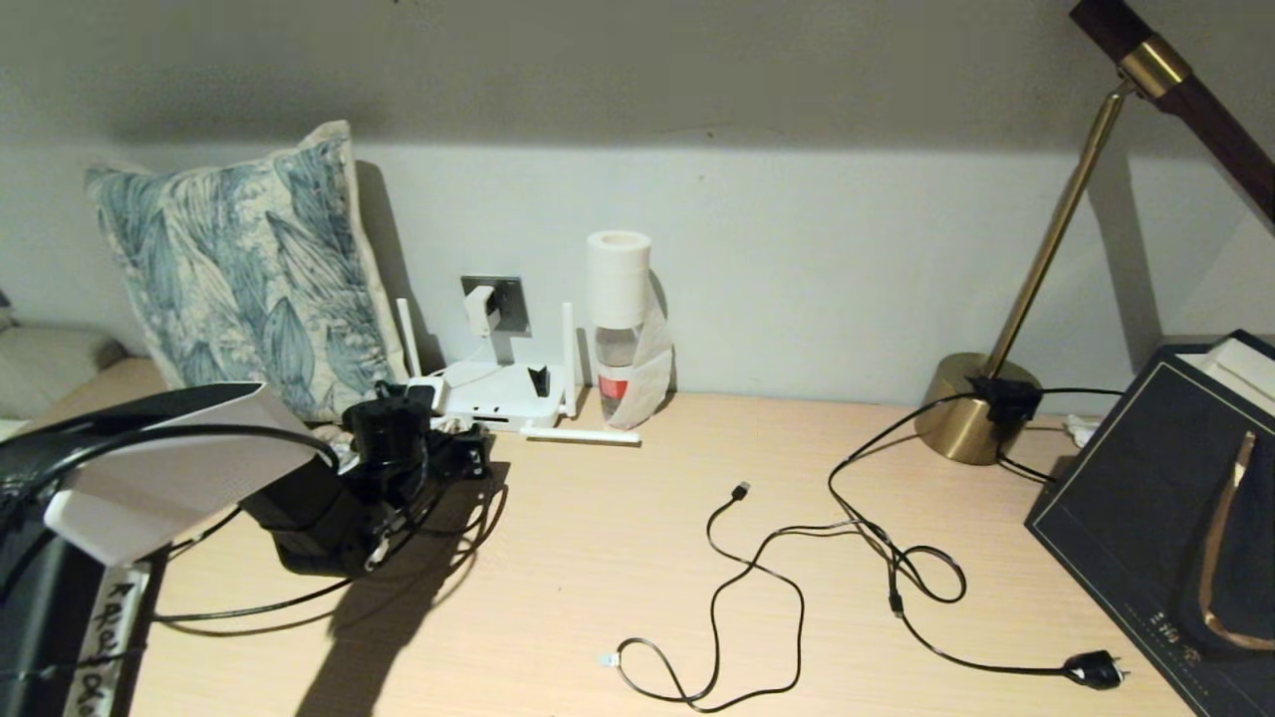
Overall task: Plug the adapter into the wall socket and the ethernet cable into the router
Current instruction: Align cable and router interface
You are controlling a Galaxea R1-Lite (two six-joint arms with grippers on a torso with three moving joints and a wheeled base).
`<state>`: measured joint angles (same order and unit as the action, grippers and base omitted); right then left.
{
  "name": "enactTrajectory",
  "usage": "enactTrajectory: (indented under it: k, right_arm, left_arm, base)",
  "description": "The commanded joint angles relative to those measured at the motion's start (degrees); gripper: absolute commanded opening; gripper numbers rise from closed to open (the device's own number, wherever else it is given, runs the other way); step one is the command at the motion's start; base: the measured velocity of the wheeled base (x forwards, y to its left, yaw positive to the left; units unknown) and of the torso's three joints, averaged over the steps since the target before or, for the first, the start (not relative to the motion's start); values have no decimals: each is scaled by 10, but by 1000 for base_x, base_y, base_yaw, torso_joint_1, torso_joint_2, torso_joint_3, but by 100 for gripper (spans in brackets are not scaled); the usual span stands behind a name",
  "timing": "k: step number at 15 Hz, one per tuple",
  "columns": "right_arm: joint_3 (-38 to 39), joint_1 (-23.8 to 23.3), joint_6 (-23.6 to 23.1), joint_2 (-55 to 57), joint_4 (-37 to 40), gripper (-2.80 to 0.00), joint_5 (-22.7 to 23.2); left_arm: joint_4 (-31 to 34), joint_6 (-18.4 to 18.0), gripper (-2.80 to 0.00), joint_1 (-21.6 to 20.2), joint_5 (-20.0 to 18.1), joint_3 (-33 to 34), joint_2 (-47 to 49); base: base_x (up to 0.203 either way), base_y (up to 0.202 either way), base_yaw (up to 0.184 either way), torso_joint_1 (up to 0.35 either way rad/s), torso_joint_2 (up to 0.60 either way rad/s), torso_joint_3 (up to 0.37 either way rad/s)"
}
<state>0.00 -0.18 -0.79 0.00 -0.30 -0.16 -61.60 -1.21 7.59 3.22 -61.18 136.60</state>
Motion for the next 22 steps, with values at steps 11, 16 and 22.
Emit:
enactTrajectory:
  k: [11, 16, 22]
  right_arm:
    - [0, 0, 0, 1, 0, -280, 0]
    - [0, 0, -1, 1, 0, -280, 0]
    - [0, 0, -1, 1, 0, -280, 0]
  left_arm:
    - [-5, 0, -280, -7, -1, -5, 4]
    - [-5, 1, -280, -17, -7, -4, 4]
    - [-5, 1, -280, -18, -9, -16, 6]
  base:
    - [0, 0, 0, 0, 0, 0]
    - [0, 0, 0, 0, 0, 0]
    - [0, 0, 0, 0, 0, 0]
